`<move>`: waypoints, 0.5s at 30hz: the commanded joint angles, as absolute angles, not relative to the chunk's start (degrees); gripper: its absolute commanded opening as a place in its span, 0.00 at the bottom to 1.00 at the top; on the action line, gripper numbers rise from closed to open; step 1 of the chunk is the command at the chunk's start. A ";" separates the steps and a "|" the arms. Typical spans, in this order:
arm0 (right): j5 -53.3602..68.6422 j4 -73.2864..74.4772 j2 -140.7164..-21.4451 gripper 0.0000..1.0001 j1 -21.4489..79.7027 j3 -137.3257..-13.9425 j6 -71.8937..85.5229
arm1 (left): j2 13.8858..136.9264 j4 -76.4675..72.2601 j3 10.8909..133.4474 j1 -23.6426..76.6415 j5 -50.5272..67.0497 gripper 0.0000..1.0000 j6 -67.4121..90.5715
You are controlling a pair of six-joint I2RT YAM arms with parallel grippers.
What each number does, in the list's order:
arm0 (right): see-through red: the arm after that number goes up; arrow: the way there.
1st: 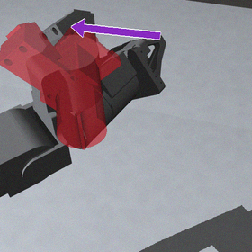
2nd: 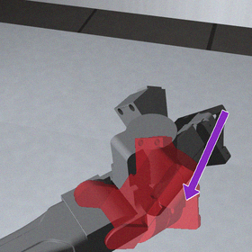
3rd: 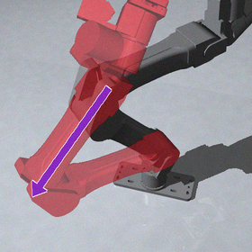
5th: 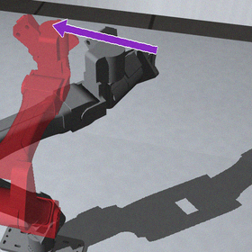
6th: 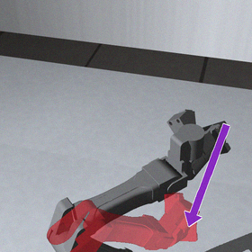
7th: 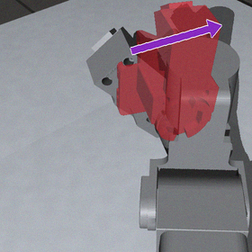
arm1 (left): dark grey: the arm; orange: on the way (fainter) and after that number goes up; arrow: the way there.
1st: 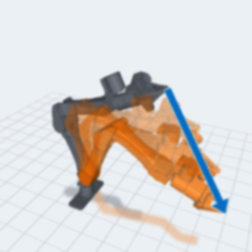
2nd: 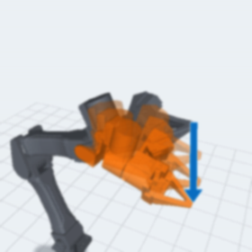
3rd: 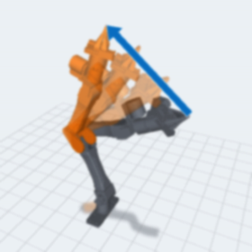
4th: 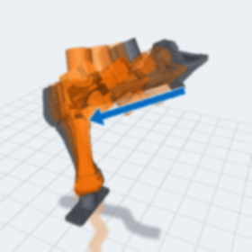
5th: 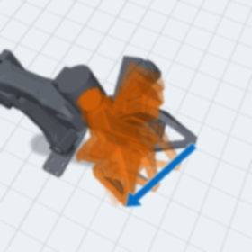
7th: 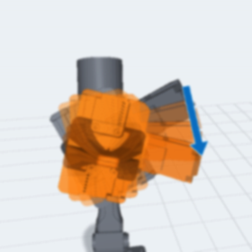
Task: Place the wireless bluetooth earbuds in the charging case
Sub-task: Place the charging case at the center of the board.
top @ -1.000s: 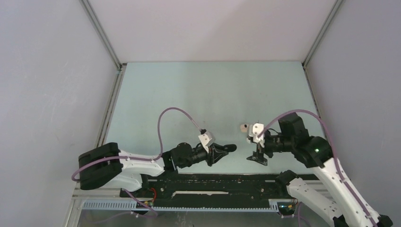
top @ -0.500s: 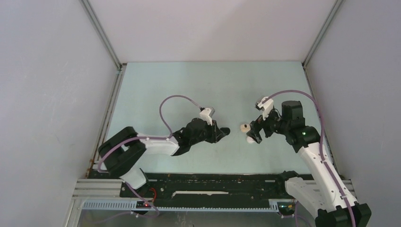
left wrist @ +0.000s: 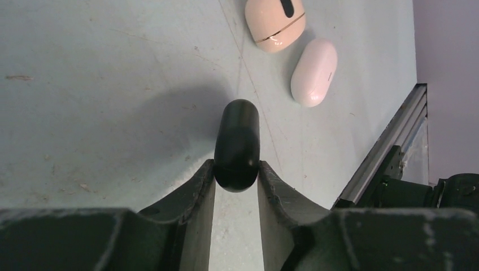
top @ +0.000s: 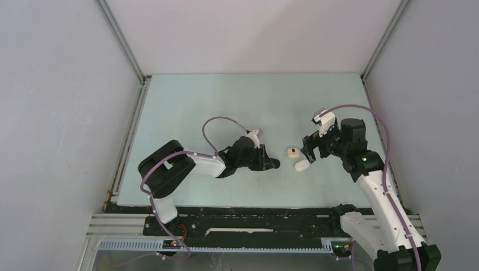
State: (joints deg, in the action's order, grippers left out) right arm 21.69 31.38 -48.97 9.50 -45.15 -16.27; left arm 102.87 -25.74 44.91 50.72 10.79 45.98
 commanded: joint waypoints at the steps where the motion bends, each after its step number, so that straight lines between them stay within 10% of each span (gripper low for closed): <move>1: 19.67 28.87 -49.83 1.00 9.34 -45.09 -15.08 | 101.63 -20.80 46.79 49.79 9.06 0.37 45.30; 7: 20.78 29.25 -50.56 1.00 9.36 -45.09 -15.59 | 100.06 -7.66 50.19 49.25 4.68 0.53 39.28; 10: 20.91 29.70 -50.89 1.00 9.46 -45.09 -15.85 | 98.01 -2.86 51.41 49.29 1.69 0.98 36.15; 15: 21.26 29.74 -50.86 1.00 9.55 -45.09 -15.93 | 89.32 6.39 51.85 49.22 -3.40 1.00 32.64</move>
